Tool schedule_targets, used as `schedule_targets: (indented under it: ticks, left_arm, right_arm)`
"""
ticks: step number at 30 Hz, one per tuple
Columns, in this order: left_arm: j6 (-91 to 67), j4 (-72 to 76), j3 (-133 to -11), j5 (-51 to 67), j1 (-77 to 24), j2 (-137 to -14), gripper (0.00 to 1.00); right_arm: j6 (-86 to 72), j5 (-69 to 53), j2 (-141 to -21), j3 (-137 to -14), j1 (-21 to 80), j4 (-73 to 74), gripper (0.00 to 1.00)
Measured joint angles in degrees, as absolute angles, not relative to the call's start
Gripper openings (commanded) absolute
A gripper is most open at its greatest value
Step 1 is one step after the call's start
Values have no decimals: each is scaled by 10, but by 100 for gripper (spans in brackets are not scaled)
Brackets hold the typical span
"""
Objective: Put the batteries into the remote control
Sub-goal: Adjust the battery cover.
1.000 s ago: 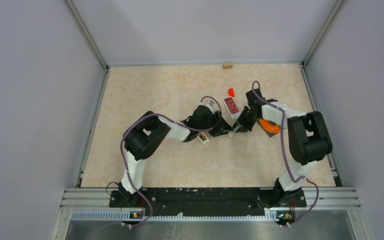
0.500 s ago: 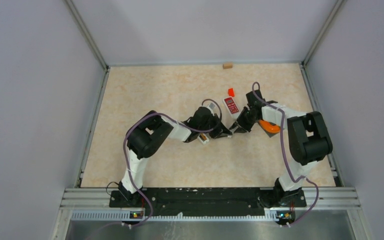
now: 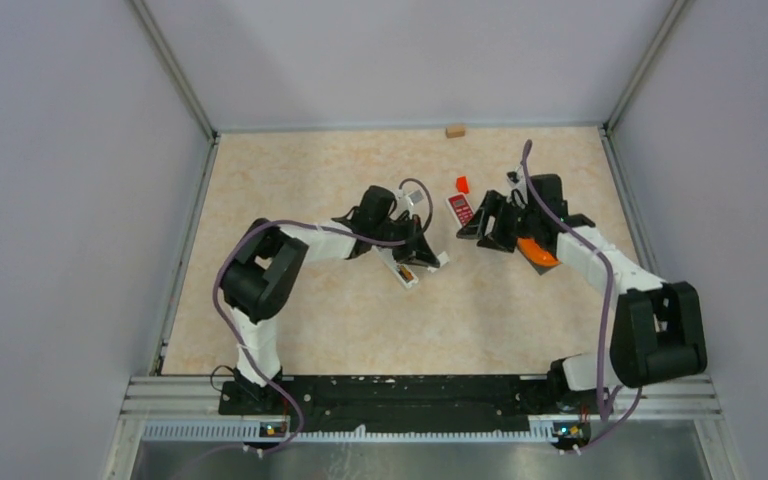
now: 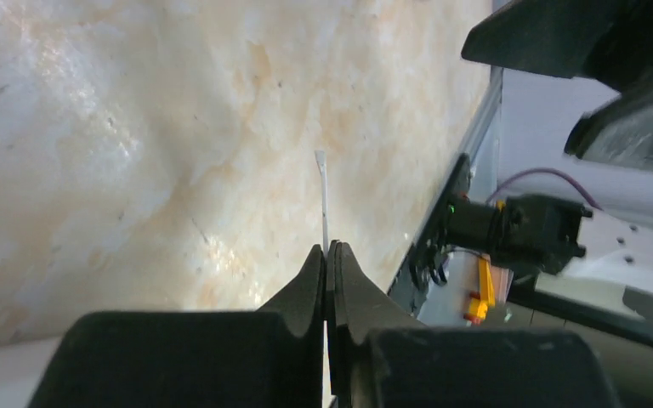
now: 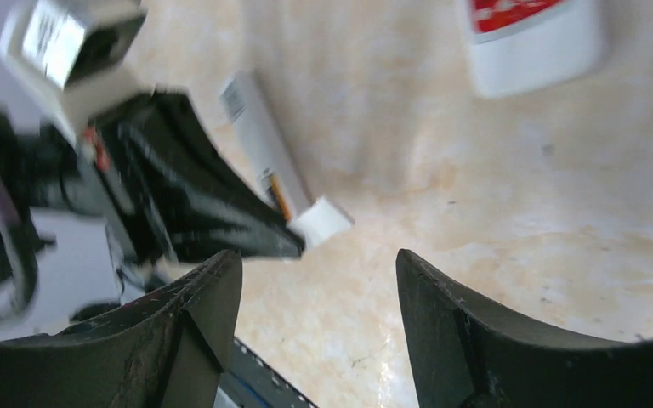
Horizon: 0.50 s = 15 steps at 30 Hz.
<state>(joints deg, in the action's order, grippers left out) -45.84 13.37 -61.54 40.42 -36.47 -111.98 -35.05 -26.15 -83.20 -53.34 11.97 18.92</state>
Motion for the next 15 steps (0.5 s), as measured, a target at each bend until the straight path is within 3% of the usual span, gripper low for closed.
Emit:
schedule_targets:
  ticks: [4, 9, 15]
  left_arm:
    - [-367, 18, -647, 477, -324, -1071, 0]
    - [-319, -30, -647, 549, -313, -997, 0]
    - [-229, -114, -667, 601, -318, -953, 0]
  right_arm:
    - [-292, -367, -746, -462, 125, 134, 67]
    - [-247, -415, -705, -439, 178, 91, 67]
    - [-223, -456, -701, -434, 212, 36, 55]
